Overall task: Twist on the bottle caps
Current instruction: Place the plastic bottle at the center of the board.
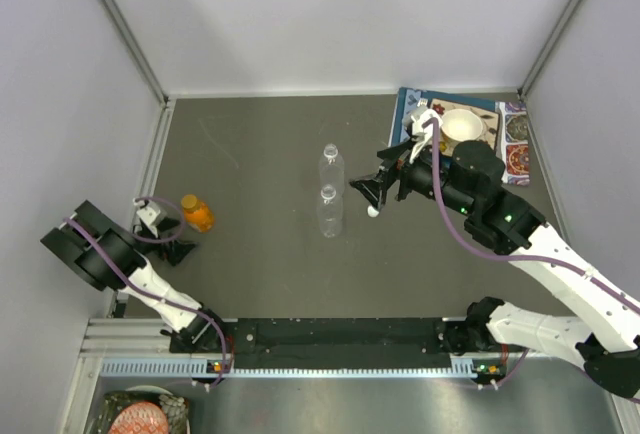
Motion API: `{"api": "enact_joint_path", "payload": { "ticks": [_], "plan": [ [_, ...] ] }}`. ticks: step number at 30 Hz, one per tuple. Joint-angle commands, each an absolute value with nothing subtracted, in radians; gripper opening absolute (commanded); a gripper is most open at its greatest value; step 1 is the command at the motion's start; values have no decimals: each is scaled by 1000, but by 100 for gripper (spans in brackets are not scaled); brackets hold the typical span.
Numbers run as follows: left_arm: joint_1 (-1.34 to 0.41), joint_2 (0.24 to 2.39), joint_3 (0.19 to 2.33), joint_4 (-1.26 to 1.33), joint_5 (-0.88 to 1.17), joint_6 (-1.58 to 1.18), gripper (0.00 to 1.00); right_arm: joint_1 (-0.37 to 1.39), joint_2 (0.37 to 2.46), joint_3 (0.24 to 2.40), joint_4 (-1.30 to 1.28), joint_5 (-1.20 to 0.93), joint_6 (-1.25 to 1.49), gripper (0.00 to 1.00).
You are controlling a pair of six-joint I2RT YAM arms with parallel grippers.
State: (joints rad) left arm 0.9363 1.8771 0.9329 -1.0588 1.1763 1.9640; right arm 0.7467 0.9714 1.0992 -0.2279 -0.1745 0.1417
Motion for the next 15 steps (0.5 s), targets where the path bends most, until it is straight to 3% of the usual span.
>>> {"api": "enact_joint_path", "payload": {
  "ticks": [1, 12, 15],
  "plan": [
    [956, 1731, 933, -1089, 1163, 2082, 98, 732, 948, 1100, -195, -179, 141, 99],
    [1006, 1482, 1025, -1400, 1117, 2166, 99, 716, 905, 1078, -201, -189, 150, 99],
    [968, 1369, 1038, -1382, 1150, 2059, 98, 715, 897, 1080, -201, -189, 156, 99]
  ]
}}
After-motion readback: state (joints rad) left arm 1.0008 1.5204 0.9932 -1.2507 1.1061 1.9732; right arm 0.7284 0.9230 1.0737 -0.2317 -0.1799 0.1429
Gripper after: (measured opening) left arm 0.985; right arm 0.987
